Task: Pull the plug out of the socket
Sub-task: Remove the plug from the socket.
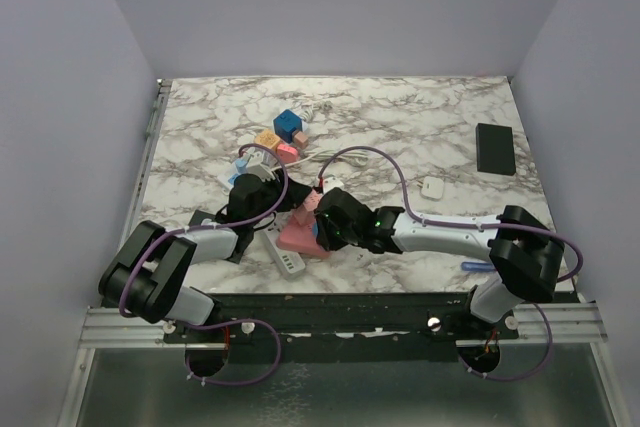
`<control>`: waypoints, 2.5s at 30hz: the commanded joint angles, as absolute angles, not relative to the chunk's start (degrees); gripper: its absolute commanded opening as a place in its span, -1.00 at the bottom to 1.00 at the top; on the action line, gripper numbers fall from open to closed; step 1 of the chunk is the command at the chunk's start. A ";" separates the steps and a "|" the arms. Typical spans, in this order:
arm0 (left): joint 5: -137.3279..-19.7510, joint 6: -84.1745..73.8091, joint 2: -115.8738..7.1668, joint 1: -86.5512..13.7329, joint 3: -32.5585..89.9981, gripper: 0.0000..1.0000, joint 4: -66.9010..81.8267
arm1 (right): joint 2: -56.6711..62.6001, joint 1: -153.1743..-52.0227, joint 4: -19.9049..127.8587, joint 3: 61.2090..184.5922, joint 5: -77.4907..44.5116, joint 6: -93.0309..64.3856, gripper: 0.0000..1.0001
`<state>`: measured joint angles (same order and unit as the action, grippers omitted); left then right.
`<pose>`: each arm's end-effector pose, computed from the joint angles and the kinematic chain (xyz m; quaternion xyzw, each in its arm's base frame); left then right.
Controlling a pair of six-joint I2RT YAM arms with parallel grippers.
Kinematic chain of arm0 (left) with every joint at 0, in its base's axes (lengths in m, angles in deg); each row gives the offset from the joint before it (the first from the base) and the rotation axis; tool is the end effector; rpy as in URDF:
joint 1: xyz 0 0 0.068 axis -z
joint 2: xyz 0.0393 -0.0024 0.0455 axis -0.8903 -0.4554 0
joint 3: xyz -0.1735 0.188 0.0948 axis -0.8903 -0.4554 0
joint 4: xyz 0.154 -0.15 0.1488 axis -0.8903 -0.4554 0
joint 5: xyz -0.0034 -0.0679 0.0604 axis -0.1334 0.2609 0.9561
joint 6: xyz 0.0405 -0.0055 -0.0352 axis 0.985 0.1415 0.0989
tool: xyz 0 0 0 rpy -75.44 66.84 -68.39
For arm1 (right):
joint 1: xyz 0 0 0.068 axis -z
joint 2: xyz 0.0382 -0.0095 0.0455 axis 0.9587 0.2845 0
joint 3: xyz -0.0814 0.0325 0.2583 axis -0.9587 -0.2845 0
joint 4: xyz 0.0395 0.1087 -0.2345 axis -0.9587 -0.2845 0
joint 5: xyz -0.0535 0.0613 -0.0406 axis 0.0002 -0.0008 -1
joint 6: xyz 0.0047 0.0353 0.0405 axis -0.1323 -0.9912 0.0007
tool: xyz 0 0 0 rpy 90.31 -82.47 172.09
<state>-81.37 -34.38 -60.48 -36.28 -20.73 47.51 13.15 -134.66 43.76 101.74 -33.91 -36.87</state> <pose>0.2326 -0.1244 0.1648 -0.0411 0.7994 -0.3943 0.4515 0.1650 0.2876 0.1981 -0.2251 0.9018 0.2000 0.3100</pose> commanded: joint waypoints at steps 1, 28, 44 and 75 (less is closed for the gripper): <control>-83.05 -31.26 -61.50 -36.10 -22.18 -0.50 40.34 | 11.75 -134.78 45.20 103.60 -35.12 -37.37 -0.99; -84.79 -28.18 -61.36 -36.01 -23.59 -0.51 41.21 | 13.84 -120.05 55.43 96.91 -7.39 -39.81 -0.99; -83.61 -29.28 -62.47 -35.97 -23.67 -0.52 41.48 | 8.41 -127.92 53.36 96.70 -25.29 -33.19 -0.99; -84.64 -27.02 -65.57 -35.55 -23.41 -0.52 43.66 | 4.43 -126.26 56.73 94.42 -21.54 -36.52 -0.99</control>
